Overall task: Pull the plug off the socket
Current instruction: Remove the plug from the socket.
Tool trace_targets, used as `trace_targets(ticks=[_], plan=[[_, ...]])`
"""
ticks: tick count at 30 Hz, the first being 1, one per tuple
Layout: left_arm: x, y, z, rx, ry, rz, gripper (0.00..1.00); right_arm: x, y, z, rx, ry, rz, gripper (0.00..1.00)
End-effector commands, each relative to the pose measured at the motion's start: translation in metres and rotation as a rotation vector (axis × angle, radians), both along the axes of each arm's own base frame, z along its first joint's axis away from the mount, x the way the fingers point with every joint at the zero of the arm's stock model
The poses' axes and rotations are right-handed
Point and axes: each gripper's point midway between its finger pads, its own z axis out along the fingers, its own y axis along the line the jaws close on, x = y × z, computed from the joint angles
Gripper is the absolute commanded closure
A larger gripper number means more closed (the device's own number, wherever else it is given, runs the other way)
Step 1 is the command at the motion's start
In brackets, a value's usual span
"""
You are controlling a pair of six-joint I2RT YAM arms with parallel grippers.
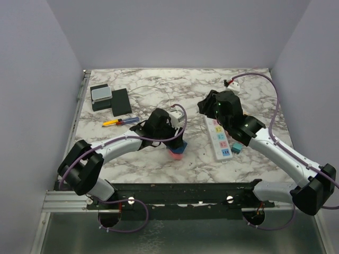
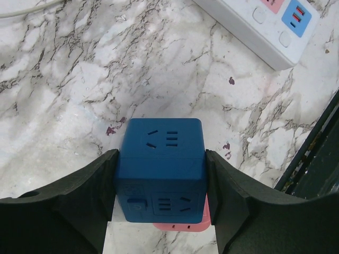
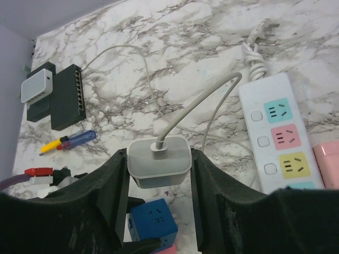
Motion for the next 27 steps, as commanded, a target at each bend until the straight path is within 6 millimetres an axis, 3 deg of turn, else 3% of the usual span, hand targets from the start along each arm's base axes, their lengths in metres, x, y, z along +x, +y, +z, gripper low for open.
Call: trace_targets(ticks=[1, 6, 11, 15, 27], plan=[[0.000, 0.009, 0.012, 0.008, -0.031, 0.031, 1.00, 0.004, -0.012, 0.015, 0.013, -0.024, -0.008, 0.99], [0.011, 0.017, 0.043, -0.069, -0.102, 0.084, 1.00, 0.002, -0.025, -0.005, -0.028, 0.069, 0.054, 0.99], [0.027, 0.033, 0.069, -0.167, -0.120, 0.153, 1.00, -0.005, -0.034, -0.046, -0.077, 0.264, 0.184, 0.99], [0.034, 0.045, 0.076, -0.190, -0.122, 0.204, 1.00, -0.012, -0.028, -0.080, -0.100, 0.402, 0.275, 0.99], [0.043, 0.060, 0.091, -0.180, -0.179, 0.273, 1.00, -0.024, -0.022, -0.146, -0.189, 0.670, 0.386, 0.99]])
